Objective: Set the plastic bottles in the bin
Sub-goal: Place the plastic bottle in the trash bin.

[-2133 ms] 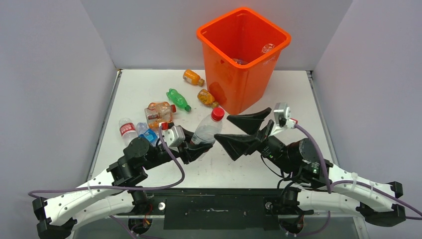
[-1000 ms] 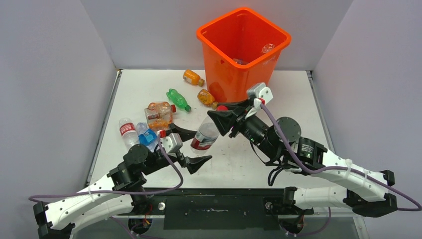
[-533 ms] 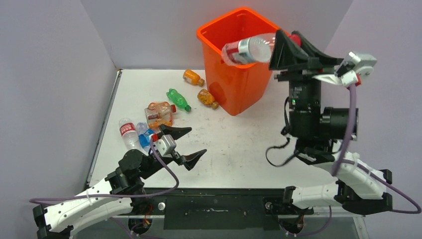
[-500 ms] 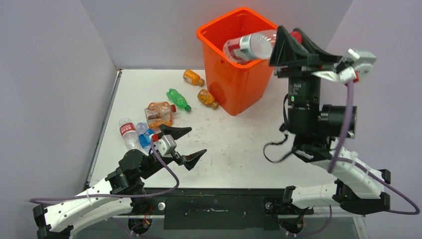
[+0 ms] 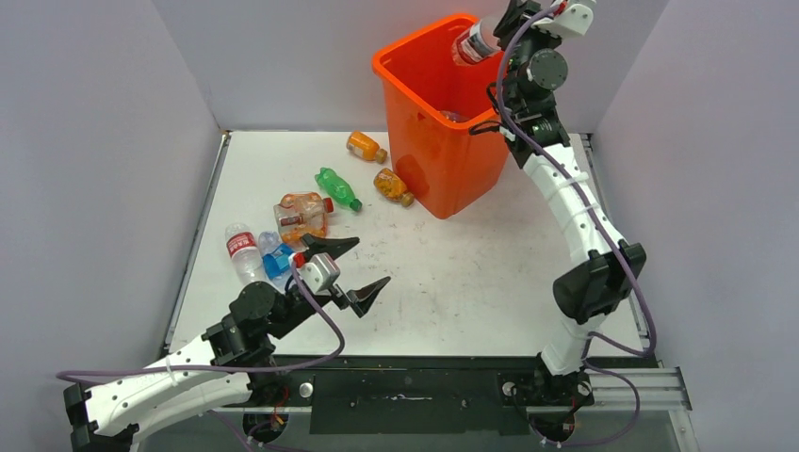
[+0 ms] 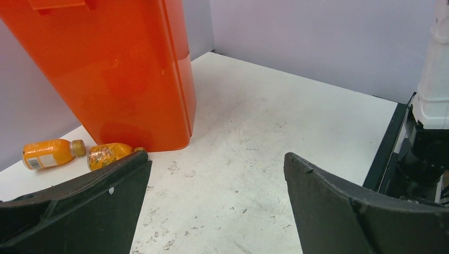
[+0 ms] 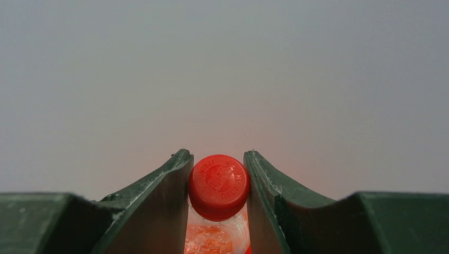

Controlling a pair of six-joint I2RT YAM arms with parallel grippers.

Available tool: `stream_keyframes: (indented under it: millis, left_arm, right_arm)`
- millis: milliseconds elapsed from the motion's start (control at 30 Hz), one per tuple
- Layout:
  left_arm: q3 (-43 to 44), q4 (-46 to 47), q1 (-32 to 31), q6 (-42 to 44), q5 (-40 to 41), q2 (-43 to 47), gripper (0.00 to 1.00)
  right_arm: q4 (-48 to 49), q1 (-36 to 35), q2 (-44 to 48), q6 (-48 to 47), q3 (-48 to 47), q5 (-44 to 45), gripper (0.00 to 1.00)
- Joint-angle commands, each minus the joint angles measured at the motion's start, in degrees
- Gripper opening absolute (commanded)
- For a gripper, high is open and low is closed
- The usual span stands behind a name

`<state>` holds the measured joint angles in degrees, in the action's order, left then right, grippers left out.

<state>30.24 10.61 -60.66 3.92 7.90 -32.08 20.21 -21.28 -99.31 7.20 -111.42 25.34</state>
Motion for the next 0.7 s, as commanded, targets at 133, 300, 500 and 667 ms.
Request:
stream_keyframes:
  millis: [133,300,500,667]
  left_arm:
    - [0.86,0.61,-0.55,1.56,0.98,-1.15,0.96]
    - [1.05,0.03,-0.75,1.94,1.02,-1.59,0.96]
    - [1.14,-0.32,-0.94,2.39,1.44,-2.09,0.96]
    - [1.31,-0.67,-1.12,2.5,1.25,-2.59,0.96]
  right_arm:
    - [0.37,5.26,-12.21,17.56,-12.67,-14.93,0.05]
    - [-5.0,4.31,-18.02,17.64,-17.08,-19.96,0.05]
    - [-11.05,4.07,-21.19,15.66,-19.7,-24.82,0.06]
    - [-13.68,3.72,-20.31,12.93,-19.56,-27.57,0.41]
